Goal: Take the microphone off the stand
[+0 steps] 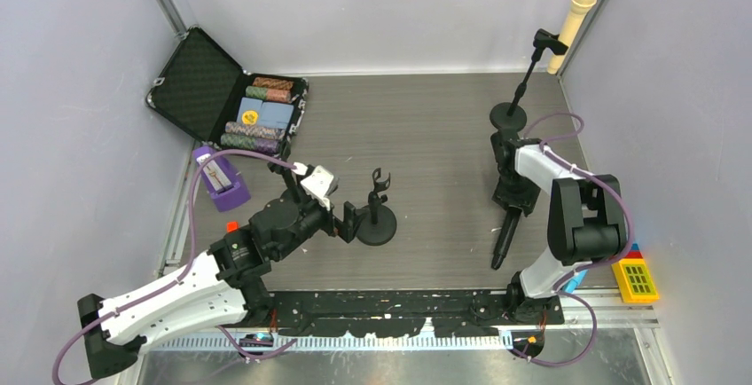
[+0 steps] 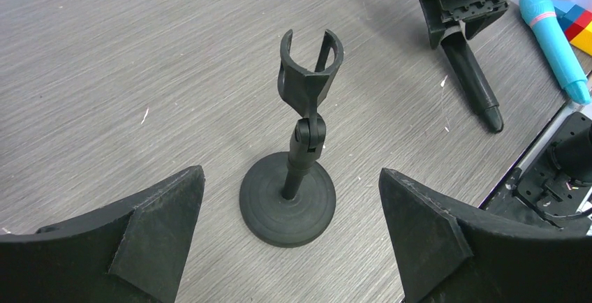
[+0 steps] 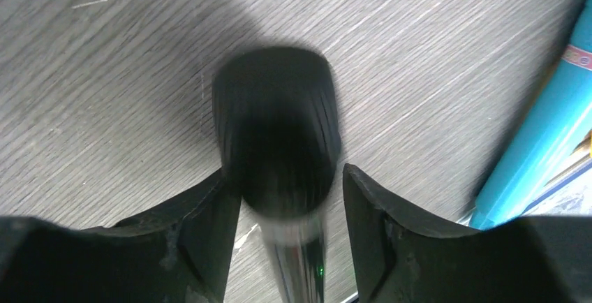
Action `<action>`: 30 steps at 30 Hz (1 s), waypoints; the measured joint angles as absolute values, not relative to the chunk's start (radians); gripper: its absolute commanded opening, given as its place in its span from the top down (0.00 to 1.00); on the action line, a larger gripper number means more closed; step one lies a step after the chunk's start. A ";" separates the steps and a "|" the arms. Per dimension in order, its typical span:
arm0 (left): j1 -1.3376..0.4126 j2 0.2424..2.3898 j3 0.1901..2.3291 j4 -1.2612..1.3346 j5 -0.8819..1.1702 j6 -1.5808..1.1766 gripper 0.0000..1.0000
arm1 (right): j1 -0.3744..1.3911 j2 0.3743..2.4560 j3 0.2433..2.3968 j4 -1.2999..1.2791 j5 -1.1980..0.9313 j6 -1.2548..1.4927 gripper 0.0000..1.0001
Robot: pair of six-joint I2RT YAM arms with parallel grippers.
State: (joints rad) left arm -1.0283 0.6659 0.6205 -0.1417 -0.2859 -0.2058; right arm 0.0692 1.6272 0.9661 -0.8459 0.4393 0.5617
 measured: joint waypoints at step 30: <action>-1.028 0.674 0.659 -0.175 -0.288 -0.206 0.00 | 0.635 1.231 0.519 -0.277 -0.212 1.052 0.47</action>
State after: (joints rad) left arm -1.0283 0.6743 0.6594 -0.1753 -0.2882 -0.2058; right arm 0.6350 1.2312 0.5194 -0.2768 -0.2123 1.0515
